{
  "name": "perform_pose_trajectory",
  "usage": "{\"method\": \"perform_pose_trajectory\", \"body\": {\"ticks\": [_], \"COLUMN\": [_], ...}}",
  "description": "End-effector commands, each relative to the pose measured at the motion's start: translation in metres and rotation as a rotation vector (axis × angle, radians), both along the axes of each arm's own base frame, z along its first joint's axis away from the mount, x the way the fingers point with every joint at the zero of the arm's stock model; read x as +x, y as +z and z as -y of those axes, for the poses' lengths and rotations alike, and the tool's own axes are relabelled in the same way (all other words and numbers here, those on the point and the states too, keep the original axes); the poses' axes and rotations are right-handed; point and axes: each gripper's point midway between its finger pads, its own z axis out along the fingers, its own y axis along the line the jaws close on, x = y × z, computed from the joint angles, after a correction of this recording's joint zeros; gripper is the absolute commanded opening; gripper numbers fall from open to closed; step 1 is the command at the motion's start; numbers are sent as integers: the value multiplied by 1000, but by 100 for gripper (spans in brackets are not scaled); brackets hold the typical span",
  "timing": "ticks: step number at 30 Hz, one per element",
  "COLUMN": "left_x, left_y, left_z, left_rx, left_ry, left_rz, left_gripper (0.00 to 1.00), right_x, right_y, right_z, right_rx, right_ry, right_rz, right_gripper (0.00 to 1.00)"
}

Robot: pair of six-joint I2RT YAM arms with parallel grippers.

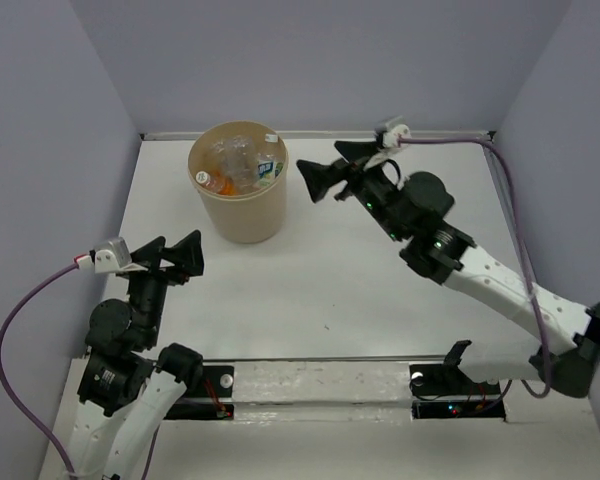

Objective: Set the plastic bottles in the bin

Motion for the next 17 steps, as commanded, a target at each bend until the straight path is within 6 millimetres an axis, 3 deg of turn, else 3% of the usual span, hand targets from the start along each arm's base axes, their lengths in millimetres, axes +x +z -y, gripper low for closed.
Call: {"method": "perform_pose_trajectory", "body": {"ticks": [1, 2, 4, 5, 7, 8, 11, 15, 16, 17], "left_x": [-11, -13, -19, -22, -28, -30, -31, -23, -22, -22], "left_y": [29, 32, 41, 45, 59, 66, 76, 82, 88, 92], "left_z": [4, 3, 1, 0, 0, 0, 0, 8, 11, 12], "left_rx": [-35, -39, -43, -48, -57, -60, -49, -52, -58, -61], "left_ry": [-46, -46, -50, -50, -63, -69, -73, -93, -108, -111], "left_rz": [63, 69, 86, 95, 130, 151, 177, 181, 194, 203], "left_gripper": [99, 99, 99, 99, 99, 99, 99, 99, 99, 99], "right_x": [-48, -70, -77, -90, -95, -105, -114, -124, -127, -126], "right_y": [-37, -21, -54, -47, -75, -77, -90, -70, -54, -56], "right_z": [64, 96, 122, 147, 167, 180, 190, 203, 204, 201], "right_rx": [64, 120, 82, 128, 105, 119, 129, 170, 177, 167], "right_ry": [-18, -34, -99, -128, -185, -193, -186, -184, -171, -163], "right_rz": [-58, -25, -96, -85, -146, -148, -154, -104, -79, -82], "right_gripper": [100, 100, 100, 100, 100, 100, 100, 100, 100, 100]}}
